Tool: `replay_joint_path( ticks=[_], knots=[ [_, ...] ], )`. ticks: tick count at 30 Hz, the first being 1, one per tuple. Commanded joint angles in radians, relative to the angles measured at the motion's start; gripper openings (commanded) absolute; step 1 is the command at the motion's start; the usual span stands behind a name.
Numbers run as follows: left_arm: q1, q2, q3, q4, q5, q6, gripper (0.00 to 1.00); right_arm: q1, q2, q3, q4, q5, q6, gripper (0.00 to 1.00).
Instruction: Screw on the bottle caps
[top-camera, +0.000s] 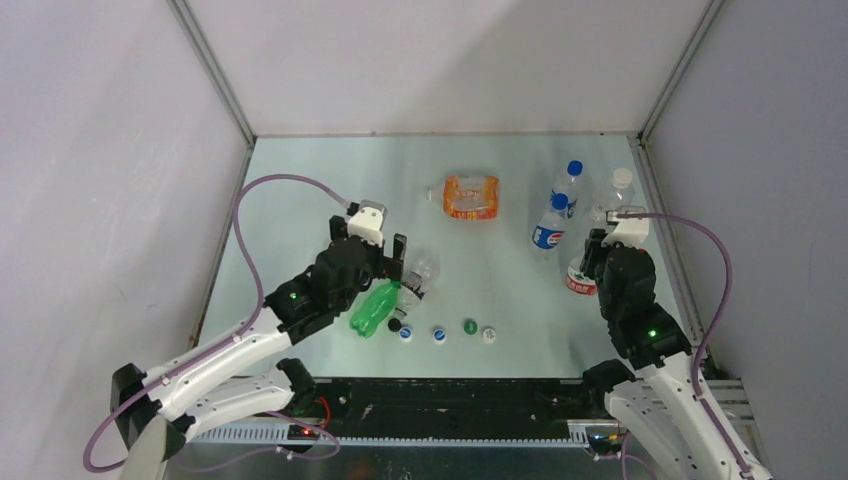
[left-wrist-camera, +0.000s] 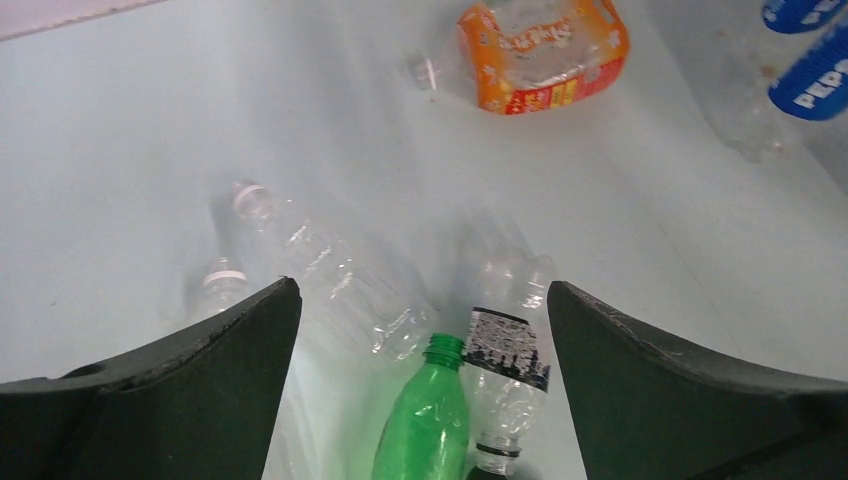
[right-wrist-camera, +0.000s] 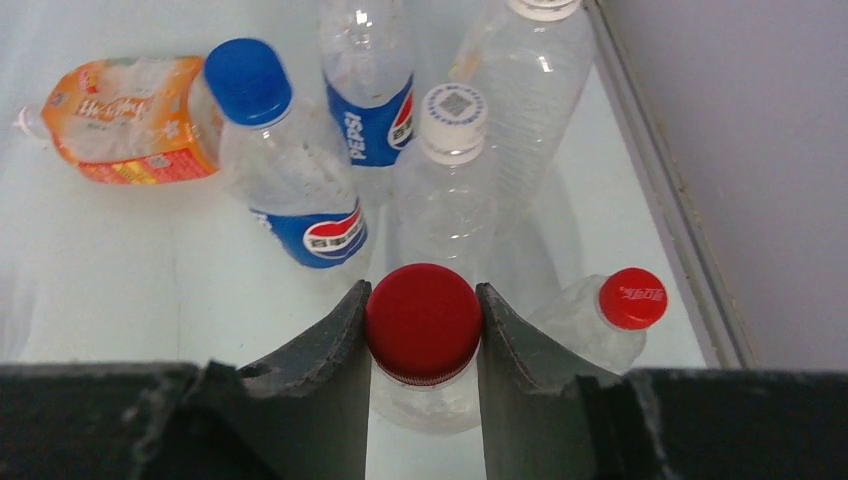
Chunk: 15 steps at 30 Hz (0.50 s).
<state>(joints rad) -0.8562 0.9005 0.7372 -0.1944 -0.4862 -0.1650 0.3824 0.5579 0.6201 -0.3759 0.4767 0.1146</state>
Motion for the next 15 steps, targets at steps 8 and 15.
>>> replay_joint_path(
  ticks=[8,15],
  knots=[
    [0.012,-0.013,0.039,-0.023,-0.136,0.022,1.00,-0.124,-0.006,-0.079,0.160,-0.085,-0.022,0.00],
    [0.012,-0.013,0.041,-0.031,-0.126,0.033,1.00,-0.146,-0.022,-0.097,0.121,-0.101,0.004,0.14]
  ],
)
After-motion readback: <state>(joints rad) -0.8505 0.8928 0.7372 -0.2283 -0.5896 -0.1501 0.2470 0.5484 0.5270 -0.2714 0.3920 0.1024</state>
